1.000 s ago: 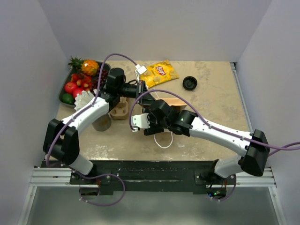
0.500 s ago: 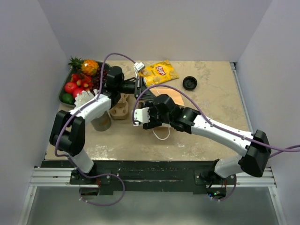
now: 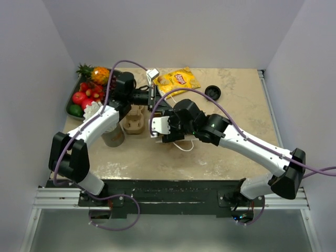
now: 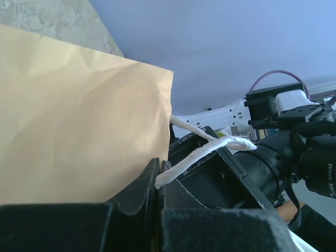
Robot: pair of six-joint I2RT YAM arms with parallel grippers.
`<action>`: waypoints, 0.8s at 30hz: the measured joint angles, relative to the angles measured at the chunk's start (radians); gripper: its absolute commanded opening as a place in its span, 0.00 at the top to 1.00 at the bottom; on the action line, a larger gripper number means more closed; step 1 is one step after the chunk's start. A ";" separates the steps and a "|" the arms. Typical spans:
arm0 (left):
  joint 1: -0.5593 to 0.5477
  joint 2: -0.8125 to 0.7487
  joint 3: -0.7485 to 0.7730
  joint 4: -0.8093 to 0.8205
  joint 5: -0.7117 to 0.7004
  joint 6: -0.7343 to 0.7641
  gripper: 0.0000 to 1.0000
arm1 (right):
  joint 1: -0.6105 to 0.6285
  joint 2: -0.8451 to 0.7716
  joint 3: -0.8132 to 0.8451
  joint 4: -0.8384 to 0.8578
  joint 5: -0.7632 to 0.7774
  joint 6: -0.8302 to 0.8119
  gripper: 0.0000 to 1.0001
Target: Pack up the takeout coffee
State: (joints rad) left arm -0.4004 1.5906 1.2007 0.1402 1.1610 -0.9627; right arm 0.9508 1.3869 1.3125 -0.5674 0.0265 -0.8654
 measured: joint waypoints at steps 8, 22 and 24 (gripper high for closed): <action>0.001 -0.049 -0.002 -0.019 0.032 -0.094 1.00 | 0.015 0.002 0.143 -0.175 -0.069 0.020 1.00; 0.045 0.021 -0.070 0.047 0.080 -0.151 1.00 | 0.016 0.106 0.127 -0.138 -0.105 0.027 1.00; 0.052 0.033 -0.070 0.057 0.086 -0.158 1.00 | 0.015 0.129 0.129 -0.130 -0.105 0.031 1.00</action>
State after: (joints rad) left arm -0.3485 1.6234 1.1309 0.1974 1.2469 -1.1206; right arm 0.9657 1.5154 1.4418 -0.6979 -0.0780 -0.8341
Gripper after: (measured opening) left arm 0.028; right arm 0.693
